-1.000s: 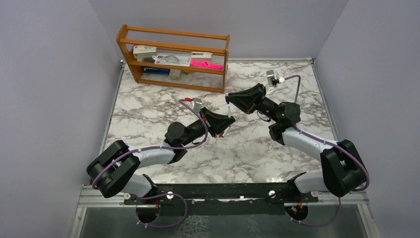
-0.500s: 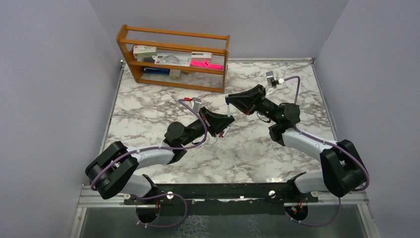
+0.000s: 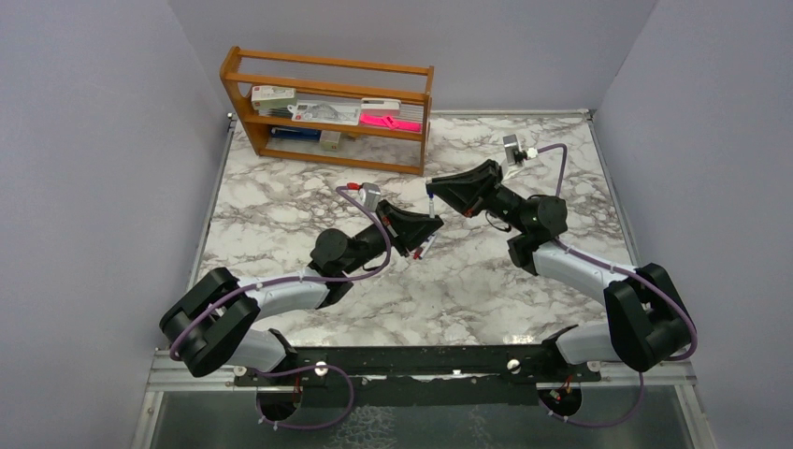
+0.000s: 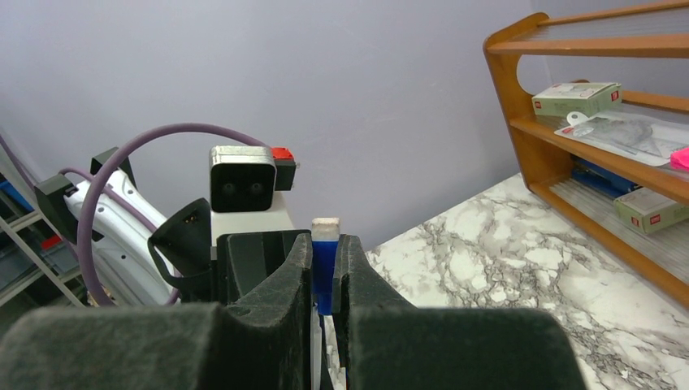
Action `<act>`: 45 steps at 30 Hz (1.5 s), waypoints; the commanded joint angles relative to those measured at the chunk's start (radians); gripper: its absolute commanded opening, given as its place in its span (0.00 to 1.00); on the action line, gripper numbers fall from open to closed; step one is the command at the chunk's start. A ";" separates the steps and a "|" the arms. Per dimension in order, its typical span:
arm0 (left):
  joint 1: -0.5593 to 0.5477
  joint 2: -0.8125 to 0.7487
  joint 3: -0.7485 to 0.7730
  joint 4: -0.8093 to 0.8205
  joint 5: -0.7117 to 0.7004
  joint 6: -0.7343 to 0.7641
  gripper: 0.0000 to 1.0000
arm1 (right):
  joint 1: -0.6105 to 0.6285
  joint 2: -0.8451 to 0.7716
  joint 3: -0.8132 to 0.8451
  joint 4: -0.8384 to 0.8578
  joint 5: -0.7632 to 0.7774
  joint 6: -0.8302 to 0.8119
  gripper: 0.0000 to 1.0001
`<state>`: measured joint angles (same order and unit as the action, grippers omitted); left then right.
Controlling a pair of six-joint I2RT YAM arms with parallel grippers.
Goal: Insert the pens into the pen caps
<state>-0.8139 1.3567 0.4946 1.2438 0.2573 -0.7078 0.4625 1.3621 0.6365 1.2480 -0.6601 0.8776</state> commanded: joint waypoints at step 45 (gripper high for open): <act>-0.004 -0.016 0.039 -0.007 -0.055 0.047 0.00 | -0.005 -0.009 -0.025 0.005 0.032 0.004 0.02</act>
<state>-0.8139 1.3773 0.5125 1.2255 0.2382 -0.6819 0.4587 1.3621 0.6193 1.2625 -0.6518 0.8852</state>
